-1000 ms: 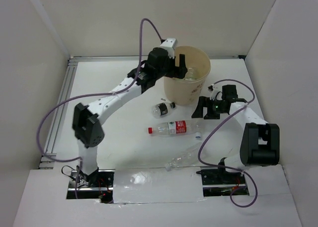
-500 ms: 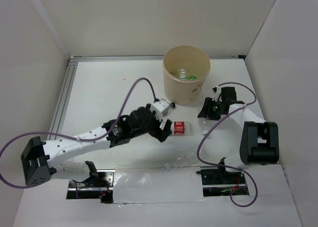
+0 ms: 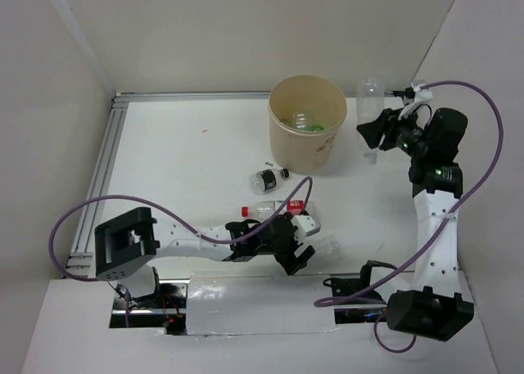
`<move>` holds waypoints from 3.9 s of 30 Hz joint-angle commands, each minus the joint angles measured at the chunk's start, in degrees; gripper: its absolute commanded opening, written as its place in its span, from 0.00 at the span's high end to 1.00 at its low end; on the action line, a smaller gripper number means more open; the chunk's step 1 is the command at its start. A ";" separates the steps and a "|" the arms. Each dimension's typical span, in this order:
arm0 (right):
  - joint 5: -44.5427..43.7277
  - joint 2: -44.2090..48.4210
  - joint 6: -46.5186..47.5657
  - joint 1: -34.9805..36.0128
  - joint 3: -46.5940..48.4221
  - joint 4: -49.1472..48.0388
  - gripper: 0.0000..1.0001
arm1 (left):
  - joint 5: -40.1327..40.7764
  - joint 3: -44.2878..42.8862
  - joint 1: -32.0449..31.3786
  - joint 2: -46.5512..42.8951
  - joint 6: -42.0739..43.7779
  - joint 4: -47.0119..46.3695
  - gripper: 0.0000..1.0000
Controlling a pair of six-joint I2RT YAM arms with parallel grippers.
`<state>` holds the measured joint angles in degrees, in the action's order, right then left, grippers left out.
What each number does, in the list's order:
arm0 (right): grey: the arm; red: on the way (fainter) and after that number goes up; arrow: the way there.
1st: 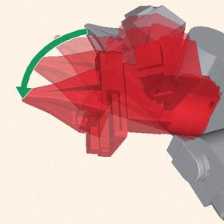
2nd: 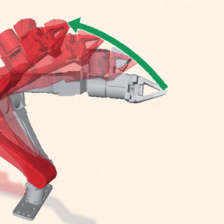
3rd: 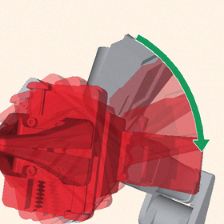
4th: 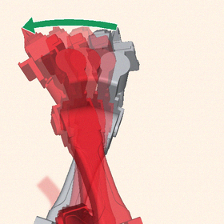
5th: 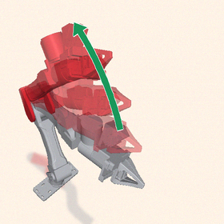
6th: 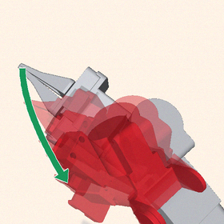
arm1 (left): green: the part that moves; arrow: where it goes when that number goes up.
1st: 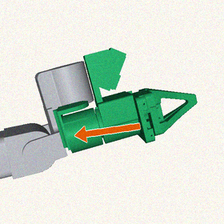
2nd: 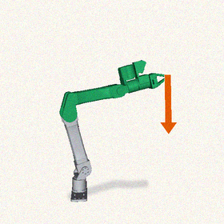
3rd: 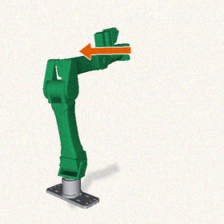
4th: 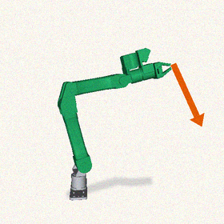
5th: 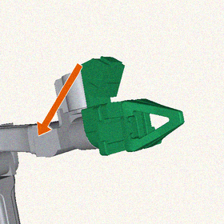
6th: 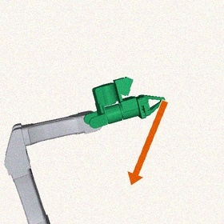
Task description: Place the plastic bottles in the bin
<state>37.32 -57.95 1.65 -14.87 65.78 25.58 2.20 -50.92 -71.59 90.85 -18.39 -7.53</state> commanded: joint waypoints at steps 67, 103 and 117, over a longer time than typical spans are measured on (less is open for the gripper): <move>27.19 -21.42 51.15 -9.12 9.47 26.52 0.70 | 13.46 -30.62 22.71 -1.22 0.74 -13.47 1.00; 6.01 -25.35 63.65 35.25 -9.62 7.99 0.01 | 15.91 -22.91 35.56 -1.87 -2.09 -13.31 0.00; -3.93 -35.14 65.59 44.76 -8.74 10.27 0.58 | 12.74 12.41 36.52 -32.83 -4.54 1.72 0.00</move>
<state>34.65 -95.81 67.05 29.50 55.40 34.48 16.27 -38.61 -35.94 62.22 -22.68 -5.17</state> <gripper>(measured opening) 0.504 0.995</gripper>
